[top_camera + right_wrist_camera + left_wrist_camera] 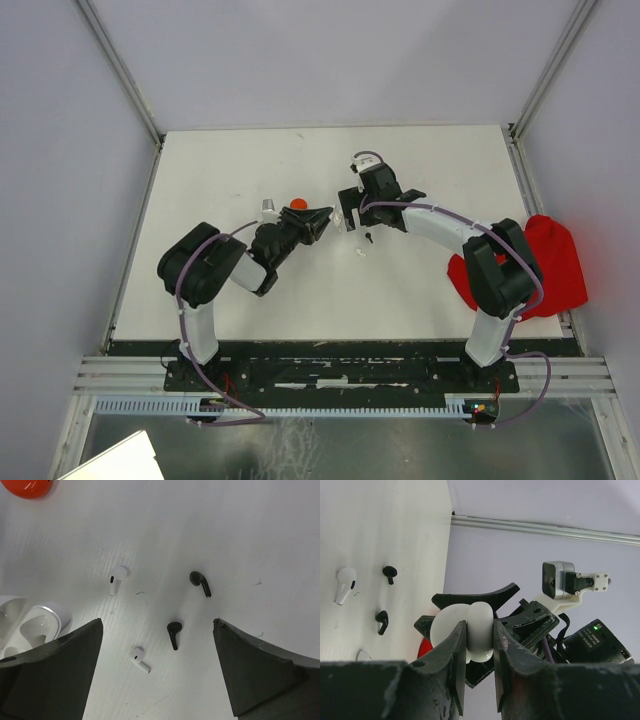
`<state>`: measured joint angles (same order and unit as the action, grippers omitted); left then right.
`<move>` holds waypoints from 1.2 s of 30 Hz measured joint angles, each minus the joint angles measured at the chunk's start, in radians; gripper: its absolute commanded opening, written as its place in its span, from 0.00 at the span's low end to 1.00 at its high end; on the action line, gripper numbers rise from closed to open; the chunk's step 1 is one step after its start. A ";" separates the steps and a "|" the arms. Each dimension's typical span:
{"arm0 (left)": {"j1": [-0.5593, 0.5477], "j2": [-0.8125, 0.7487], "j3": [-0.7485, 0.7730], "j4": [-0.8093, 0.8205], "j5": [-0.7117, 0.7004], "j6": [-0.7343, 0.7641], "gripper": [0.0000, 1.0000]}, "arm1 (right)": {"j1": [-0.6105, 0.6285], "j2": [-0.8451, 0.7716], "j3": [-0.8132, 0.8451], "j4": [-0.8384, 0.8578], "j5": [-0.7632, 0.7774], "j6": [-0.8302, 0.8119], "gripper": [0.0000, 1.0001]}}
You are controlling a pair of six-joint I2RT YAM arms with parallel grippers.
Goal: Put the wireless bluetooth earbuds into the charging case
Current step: Pick up the earbud from the center of the board.
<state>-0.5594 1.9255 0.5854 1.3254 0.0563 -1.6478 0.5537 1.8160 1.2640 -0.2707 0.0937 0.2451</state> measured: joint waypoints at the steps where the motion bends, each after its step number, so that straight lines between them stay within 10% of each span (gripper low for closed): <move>1: 0.008 0.000 -0.002 0.004 0.010 0.000 0.03 | 0.001 0.000 0.000 0.002 0.003 0.000 1.00; 36: 0.344 -0.183 -0.168 0.016 0.168 0.020 0.03 | 0.074 0.357 0.408 -0.232 0.013 0.013 0.65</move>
<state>-0.2153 1.7420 0.4175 1.3411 0.2245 -1.6279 0.6281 2.1731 1.6718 -0.5026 0.1062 0.2577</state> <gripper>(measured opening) 0.307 0.666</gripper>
